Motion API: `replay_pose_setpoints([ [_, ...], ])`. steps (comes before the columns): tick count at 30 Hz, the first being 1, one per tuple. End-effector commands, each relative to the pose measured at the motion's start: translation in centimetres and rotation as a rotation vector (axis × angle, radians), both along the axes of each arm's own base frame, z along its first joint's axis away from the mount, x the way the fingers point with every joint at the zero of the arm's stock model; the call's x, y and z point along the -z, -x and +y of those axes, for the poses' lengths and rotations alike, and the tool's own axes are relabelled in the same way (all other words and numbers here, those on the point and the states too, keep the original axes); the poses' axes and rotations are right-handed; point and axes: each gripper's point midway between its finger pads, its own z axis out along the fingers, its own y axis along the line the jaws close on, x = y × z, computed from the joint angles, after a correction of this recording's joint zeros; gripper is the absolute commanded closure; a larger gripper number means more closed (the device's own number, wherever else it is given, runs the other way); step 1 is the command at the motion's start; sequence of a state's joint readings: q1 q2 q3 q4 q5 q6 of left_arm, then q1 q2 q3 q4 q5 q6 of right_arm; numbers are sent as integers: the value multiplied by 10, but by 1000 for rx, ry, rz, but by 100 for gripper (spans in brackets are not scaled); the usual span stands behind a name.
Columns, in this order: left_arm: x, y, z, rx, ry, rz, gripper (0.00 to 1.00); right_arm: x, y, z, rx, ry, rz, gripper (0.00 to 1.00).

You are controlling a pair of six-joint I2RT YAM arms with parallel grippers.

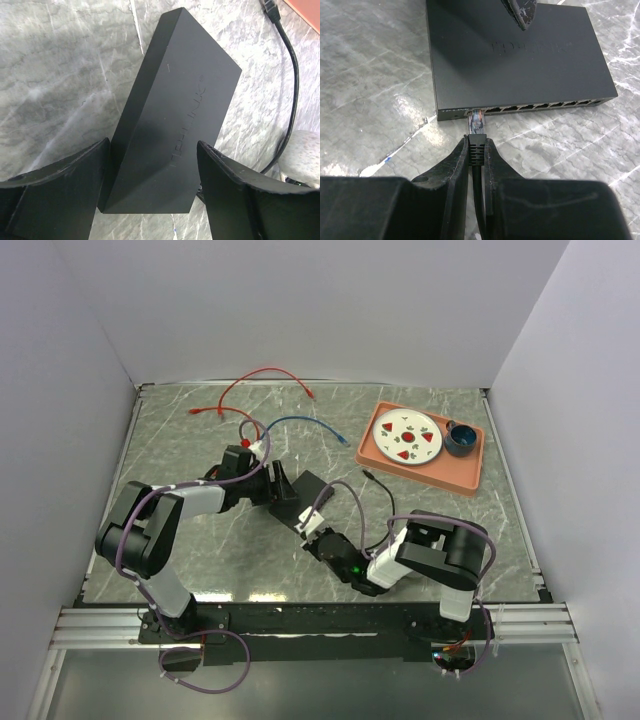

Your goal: Insert the plug into the switch port

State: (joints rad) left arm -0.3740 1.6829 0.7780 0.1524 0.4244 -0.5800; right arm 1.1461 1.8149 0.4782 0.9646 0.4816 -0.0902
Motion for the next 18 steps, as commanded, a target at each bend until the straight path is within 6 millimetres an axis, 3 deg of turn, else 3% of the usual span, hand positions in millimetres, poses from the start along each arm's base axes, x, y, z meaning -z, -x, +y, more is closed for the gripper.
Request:
replay_pose_setpoints([
  [1, 41, 55, 5, 50, -36, 231, 24, -29, -17, 20, 46, -106, -69, 100],
  [18, 48, 95, -11, 129, -8, 282, 35, -34, -22, 17, 91, -111, -87, 100],
])
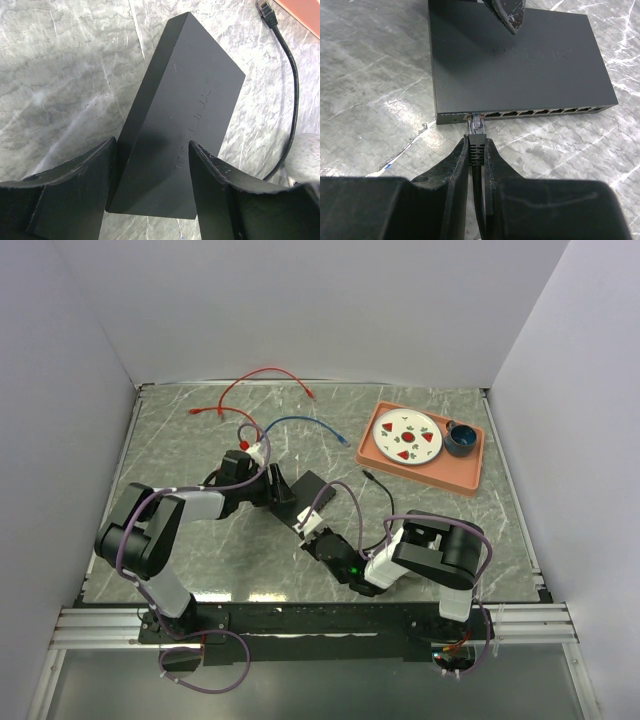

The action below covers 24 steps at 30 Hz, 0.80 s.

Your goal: Insert the plug into the switch port

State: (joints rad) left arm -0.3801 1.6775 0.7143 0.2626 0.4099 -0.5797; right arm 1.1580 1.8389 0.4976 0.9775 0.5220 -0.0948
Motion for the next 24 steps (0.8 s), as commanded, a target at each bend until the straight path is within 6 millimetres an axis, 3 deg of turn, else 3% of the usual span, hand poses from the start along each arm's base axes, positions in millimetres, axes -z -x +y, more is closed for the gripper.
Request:
replay_pose_setpoints([
  [1, 42, 96, -12, 136, -21, 334, 36, -33, -20, 14, 67, -111, -70, 100],
  [11, 39, 119, -15, 154, 8, 356, 40, -35, -23, 13, 94, -113, -77, 100],
  [24, 11, 140, -45, 280, 41, 328, 41, -43, -23, 23, 43, -125, -100, 100],
])
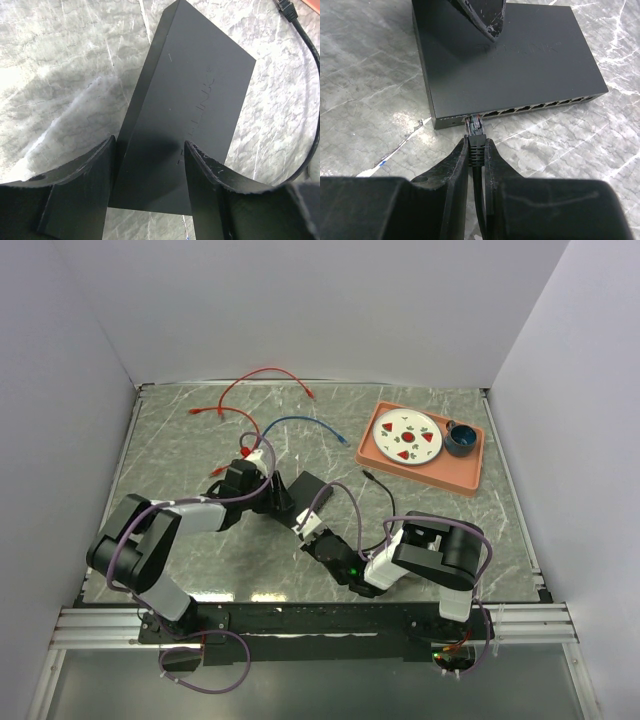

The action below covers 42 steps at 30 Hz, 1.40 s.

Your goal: Insert the plug into the switch port

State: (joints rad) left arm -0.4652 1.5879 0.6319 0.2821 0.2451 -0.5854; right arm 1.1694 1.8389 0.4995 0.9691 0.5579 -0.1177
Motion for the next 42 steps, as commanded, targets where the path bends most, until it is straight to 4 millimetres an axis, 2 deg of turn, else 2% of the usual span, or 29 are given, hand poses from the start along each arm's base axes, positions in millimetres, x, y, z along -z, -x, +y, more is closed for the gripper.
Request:
replay_pose_setpoints([
  [1, 7, 124, -48, 321, 127, 398, 40, -43, -22, 27, 22, -155, -80, 100],
  [17, -35, 135, -82, 401, 201, 329, 40, -35, -18, 30, -1, -147, -53, 100],
  [28, -77, 134, -106, 452, 319, 232, 39, -34, -12, 30, -28, -166, -40, 100],
  [32, -72, 141, -115, 485, 305, 256, 40, -34, -12, 28, -26, -172, -43, 100],
  [36, -58, 150, -120, 508, 270, 300, 40, -34, -11, 25, -23, -169, -46, 100],
  [42, -34, 158, -114, 498, 218, 377, 41, -35, -12, 20, -7, -166, -51, 100],
])
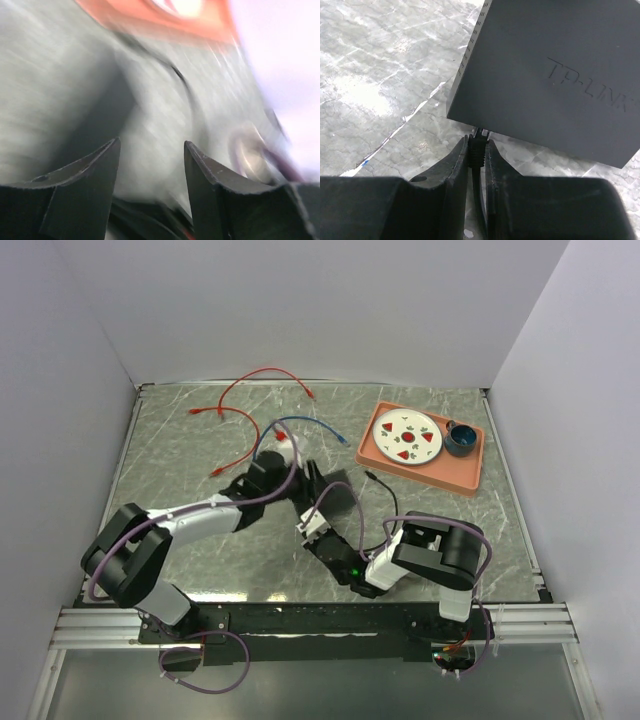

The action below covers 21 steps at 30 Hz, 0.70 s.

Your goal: Insert the plug into the switch port

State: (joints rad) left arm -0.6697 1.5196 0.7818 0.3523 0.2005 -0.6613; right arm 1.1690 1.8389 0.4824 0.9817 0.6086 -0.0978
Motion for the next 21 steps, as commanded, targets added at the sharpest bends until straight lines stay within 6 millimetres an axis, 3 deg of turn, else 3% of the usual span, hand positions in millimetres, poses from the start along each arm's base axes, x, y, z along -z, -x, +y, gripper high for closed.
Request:
replay_pose_setpoints([
  [1, 69, 156, -20, 421, -47, 552, 41, -35, -10, 30, -58, -158, -49, 100],
  [7, 90, 160, -10, 391, -112, 589, 40, -32, -11, 20, -15, -147, -46, 100],
  [10, 92, 152, -6, 352, -129, 553, 38, -30, -13, 16, 15, -131, -43, 100],
  [16, 89, 116, 4, 227, -214, 462, 29, -29, -13, 11, 26, -125, -39, 100],
  [21, 70, 82, 21, 116, -222, 374, 23, -23, -9, 7, 22, -89, -7, 97],
])
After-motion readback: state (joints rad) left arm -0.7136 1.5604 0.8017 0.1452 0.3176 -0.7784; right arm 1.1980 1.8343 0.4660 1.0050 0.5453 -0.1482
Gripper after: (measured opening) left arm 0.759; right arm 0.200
